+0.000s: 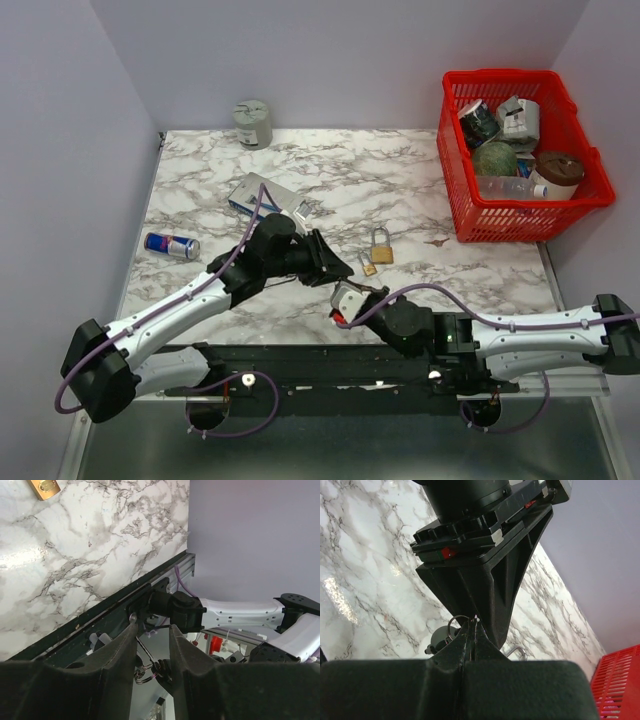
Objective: Unlock with the key
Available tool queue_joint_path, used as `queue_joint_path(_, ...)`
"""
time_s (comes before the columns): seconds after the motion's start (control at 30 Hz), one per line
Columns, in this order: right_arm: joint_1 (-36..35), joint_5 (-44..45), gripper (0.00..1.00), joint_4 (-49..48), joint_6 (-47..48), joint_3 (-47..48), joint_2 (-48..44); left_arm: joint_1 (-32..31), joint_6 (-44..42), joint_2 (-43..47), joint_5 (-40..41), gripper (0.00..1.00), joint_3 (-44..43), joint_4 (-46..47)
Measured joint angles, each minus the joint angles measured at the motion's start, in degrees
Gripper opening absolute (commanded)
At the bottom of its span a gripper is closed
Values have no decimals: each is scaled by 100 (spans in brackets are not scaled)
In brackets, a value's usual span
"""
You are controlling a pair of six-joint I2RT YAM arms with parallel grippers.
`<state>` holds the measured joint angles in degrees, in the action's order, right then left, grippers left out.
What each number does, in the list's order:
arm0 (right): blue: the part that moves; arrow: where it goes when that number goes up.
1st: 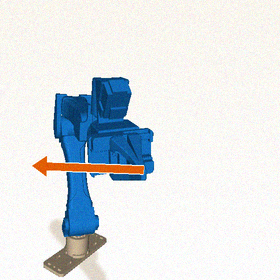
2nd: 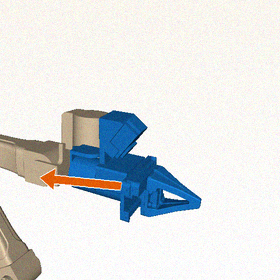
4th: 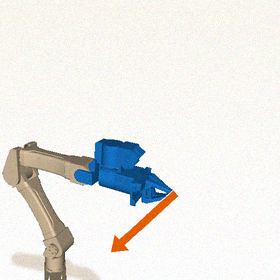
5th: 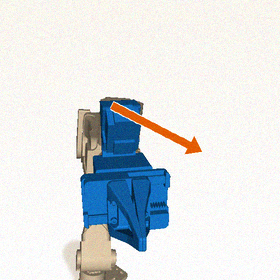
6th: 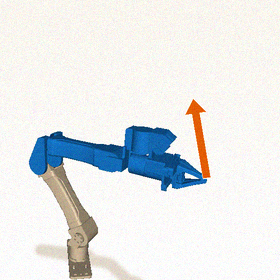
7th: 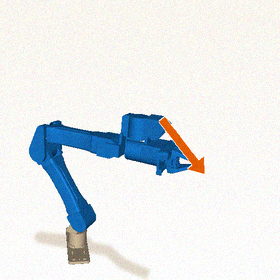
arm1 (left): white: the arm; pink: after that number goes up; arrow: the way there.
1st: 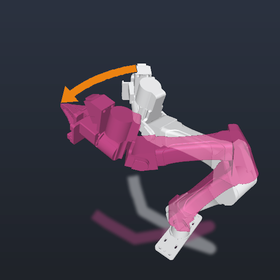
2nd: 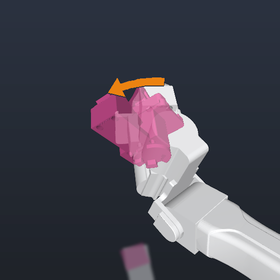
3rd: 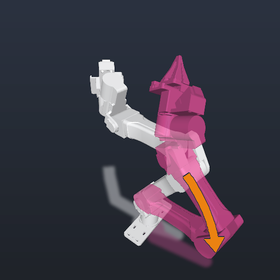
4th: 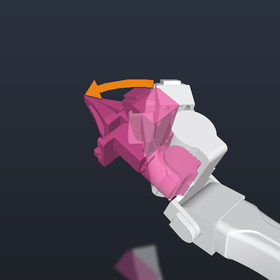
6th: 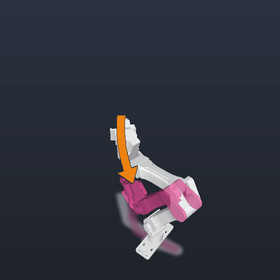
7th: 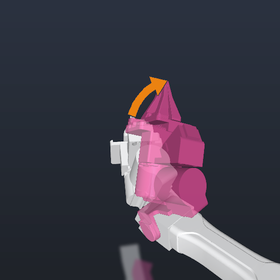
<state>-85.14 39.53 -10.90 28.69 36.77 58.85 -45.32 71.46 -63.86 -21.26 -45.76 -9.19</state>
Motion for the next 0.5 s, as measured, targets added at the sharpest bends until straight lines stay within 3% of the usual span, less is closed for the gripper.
queue_joint_path(0.5,-151,85,1,-63,125,-31,214,0,302,173,140,11,343,181)
